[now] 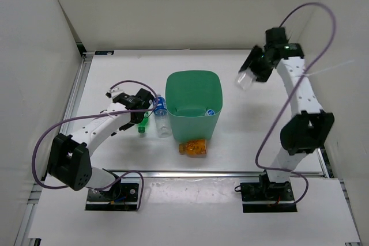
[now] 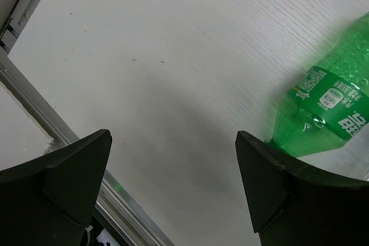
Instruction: Put the plastic bottles in the bin
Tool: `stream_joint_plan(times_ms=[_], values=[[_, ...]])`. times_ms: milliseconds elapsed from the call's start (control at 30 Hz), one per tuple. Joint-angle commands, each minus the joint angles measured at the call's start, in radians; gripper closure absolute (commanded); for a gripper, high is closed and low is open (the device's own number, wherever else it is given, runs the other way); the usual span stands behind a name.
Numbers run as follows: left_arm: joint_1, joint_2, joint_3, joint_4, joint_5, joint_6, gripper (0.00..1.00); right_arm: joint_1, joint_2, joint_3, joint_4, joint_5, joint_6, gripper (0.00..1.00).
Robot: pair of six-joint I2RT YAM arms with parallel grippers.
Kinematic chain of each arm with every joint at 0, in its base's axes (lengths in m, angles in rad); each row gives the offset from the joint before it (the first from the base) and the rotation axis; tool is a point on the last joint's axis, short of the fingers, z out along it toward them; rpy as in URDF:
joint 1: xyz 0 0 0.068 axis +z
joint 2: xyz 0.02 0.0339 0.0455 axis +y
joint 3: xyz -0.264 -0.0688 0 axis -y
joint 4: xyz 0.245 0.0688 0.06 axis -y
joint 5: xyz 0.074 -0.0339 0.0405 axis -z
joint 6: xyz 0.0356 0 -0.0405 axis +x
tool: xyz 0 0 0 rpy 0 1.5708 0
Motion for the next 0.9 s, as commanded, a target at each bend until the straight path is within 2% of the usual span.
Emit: stream_joint_plan(times_ms=[0,100,167,233,367,467,500,600,633,700,733,867], values=[[-0.006,0.002,0.021,0.038,-0.011,0.030,0.00,0.012,-0.159,0.205,-0.070,-0.054,0.100,0.64],[-0.006,0.002,0.021,0.069,-0.002,0.045,0.00,0.077,-0.203,0.267,-0.022,-0.144,0.110,0.64],[-0.006,0.002,0.021,0.084,0.012,0.069,0.00,0.163,-0.217,0.308,0.041,-0.164,0.110,0.64],[-0.006,0.002,0.033,0.097,0.021,0.080,0.00,0.265,-0.217,0.336,0.071,-0.164,0.053,0.60],[-0.006,0.013,0.042,0.149,0.040,0.129,0.00,0.422,-0.162,0.356,0.028,-0.154,-0.002,0.54],[-0.006,0.002,0.051,0.202,0.063,0.184,0.00,0.446,-0.129,0.345,-0.026,-0.154,-0.015,0.50],[-0.006,-0.012,0.051,0.222,0.076,0.198,0.00,0.446,-0.109,0.354,-0.037,-0.154,-0.015,0.41],[0.005,-0.012,0.051,0.297,0.116,0.244,0.00,0.446,-0.078,0.394,-0.089,-0.173,-0.025,0.22],[0.025,-0.012,0.051,0.313,0.130,0.257,0.00,0.446,-0.069,0.417,-0.099,-0.174,-0.025,0.12],[0.048,0.002,0.051,0.363,0.148,0.298,0.00,0.446,-0.069,0.441,-0.113,-0.174,-0.036,0.03],[0.048,0.017,0.051,0.388,0.167,0.318,0.00,0.446,-0.078,0.455,-0.125,-0.161,-0.048,0.00],[0.078,0.077,0.105,0.475,0.214,0.395,0.00,0.446,-0.124,0.506,-0.147,-0.141,-0.073,0.00]])
